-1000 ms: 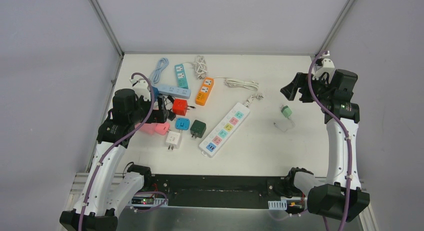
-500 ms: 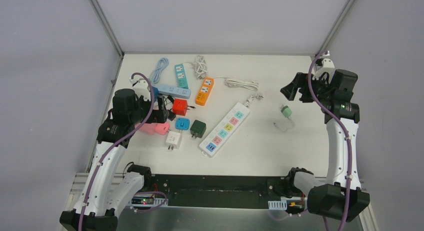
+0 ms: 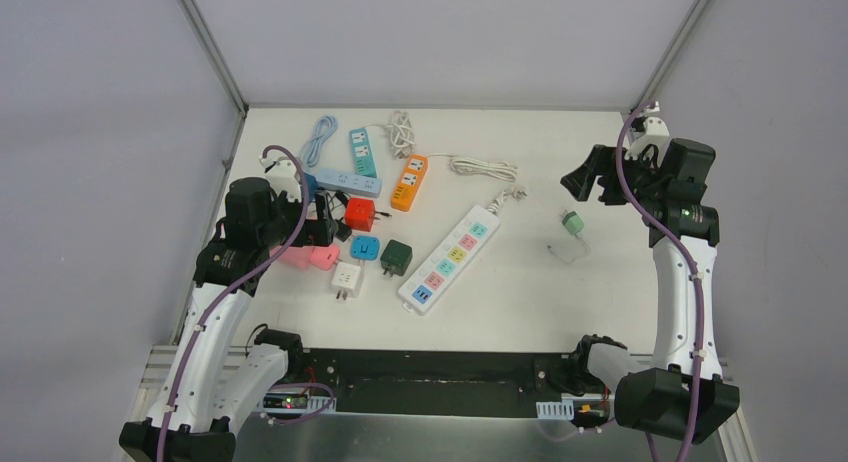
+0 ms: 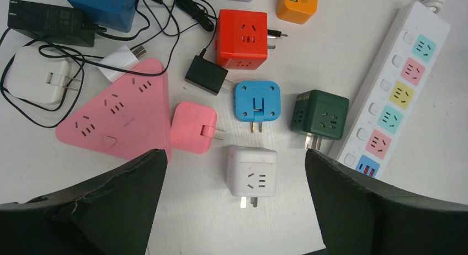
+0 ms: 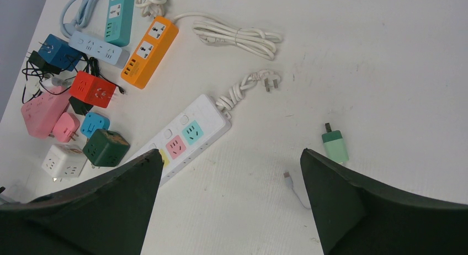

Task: Pull the plug off the socket
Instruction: Reset both arms

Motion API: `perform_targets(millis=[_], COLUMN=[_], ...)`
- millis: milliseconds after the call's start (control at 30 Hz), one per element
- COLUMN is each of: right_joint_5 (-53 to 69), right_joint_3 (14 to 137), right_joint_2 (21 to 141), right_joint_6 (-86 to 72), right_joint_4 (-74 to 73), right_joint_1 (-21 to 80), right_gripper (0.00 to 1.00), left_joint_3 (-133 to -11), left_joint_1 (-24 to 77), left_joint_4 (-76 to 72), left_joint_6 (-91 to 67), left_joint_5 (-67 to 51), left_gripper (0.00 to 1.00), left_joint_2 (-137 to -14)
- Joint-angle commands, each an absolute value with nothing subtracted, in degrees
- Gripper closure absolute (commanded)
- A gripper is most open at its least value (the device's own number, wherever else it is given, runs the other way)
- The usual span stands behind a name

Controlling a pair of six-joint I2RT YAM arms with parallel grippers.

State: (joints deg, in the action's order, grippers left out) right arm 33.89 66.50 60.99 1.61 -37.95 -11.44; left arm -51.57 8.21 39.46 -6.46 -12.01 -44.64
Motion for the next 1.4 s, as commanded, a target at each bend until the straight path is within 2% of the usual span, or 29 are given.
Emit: perform_targets(millis=[0,1367], right_joint_5=[35.1,36.5], right_joint_3=[66.9,66.5], right_joint_2=[59.6,59.6], right_joint_6=[1.1,1.0], right_joint_4=[-35.7,-35.2], right_joint_1=[-11.8,-11.9], right_gripper=[0.0,0.0], left_joint_3=[-51.1,-51.5], left_joint_1=[8.0,7.6], left_joint_4=[37.6,37.6], left_joint_6=[-5.5,-5.6], left_joint_5=[-12.3,-12.1], left_gripper=[0.01,0.01], left_joint_2=[-44.5,-46.0])
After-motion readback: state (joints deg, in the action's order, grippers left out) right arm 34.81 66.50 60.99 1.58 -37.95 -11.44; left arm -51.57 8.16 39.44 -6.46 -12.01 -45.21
